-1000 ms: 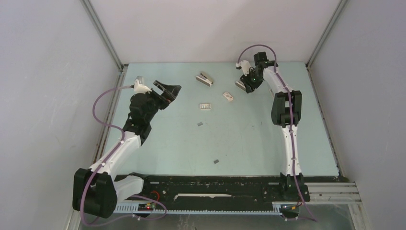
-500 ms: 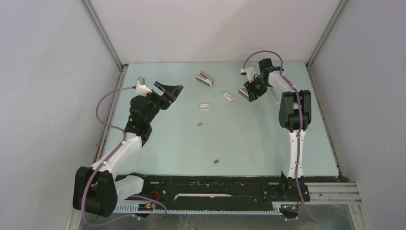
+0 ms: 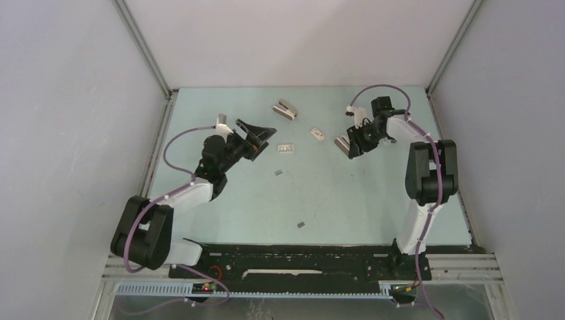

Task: Unload the staples from the stapler
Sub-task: Pick up the stapler from the center of the board.

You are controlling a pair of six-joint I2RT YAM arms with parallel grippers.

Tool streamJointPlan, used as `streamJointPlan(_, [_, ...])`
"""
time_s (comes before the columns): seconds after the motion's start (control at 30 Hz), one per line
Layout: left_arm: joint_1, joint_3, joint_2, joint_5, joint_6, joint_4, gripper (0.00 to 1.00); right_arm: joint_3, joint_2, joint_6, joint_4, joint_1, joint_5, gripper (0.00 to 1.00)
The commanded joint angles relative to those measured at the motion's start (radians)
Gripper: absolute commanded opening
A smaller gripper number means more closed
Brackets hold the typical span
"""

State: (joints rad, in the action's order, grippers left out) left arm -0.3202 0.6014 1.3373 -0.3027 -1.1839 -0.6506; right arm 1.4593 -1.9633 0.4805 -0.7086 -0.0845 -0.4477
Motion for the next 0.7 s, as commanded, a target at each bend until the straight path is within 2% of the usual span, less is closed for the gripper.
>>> streamJointPlan(0.0, [-0.044,0.049,0.063,-0.043,-0.071,-0.066,1.0,-0.089,0.134,-0.078,0.064,-0.008,-0.099,0.31])
streamJointPlan(0.43, [-0.158,0.059,0.217,-0.049,-0.214,-0.066,0.98,-0.323,0.336,-0.202,0.162,-0.139,-0.166,0.3])
streamJointPlan(0.67, [-0.194,0.08,0.236,-0.022,-0.227,-0.023,0.98,-0.376,0.373,-0.294,0.242,-0.194,-0.199,0.3])
